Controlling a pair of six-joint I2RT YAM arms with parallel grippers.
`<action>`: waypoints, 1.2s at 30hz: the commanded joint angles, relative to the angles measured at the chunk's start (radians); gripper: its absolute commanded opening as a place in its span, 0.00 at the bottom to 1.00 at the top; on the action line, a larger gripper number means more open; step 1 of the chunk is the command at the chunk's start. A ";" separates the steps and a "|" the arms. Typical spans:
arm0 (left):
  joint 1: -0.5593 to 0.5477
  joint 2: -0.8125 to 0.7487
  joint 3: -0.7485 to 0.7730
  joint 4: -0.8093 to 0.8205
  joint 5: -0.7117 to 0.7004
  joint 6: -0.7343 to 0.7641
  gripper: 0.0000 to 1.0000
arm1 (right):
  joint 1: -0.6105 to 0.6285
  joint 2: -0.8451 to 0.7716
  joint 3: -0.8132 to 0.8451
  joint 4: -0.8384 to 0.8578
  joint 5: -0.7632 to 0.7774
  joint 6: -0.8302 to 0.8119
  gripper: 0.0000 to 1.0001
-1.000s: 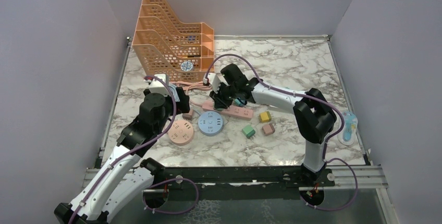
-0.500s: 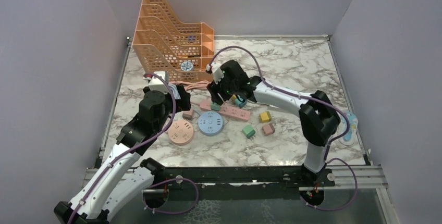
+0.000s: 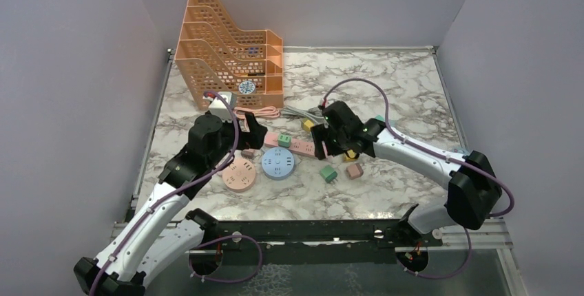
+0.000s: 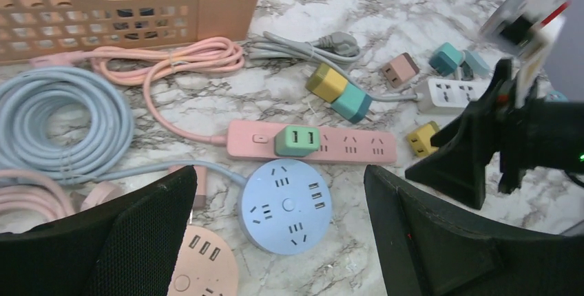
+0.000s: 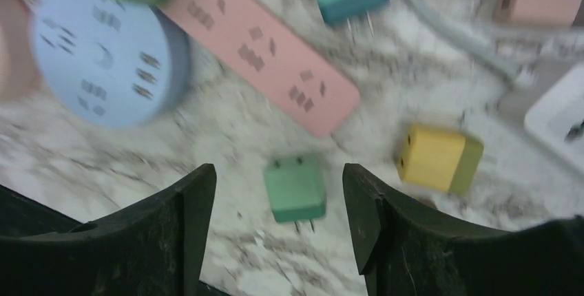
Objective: Insert the plug
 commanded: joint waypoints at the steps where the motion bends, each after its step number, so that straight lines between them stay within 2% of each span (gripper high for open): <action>1: -0.003 0.042 0.023 0.090 0.150 -0.028 0.94 | 0.000 -0.098 -0.144 -0.111 0.004 0.097 0.70; 5: -0.003 0.094 0.011 0.145 0.200 -0.070 0.94 | 0.001 -0.128 -0.207 -0.092 -0.063 0.059 0.73; 10: -0.003 0.137 -0.002 0.206 0.232 -0.156 0.94 | 0.003 -0.080 -0.219 -0.069 -0.130 0.004 0.73; 19: -0.003 0.125 -0.046 0.255 0.197 -0.262 0.94 | 0.008 0.006 -0.212 -0.006 -0.099 -0.055 0.68; 28: -0.003 0.118 -0.058 0.243 0.222 -0.279 0.94 | 0.019 0.071 -0.248 0.044 -0.097 -0.054 0.66; 36: -0.003 0.107 -0.099 0.253 0.254 -0.271 0.93 | 0.025 0.089 -0.259 0.104 0.017 0.008 0.44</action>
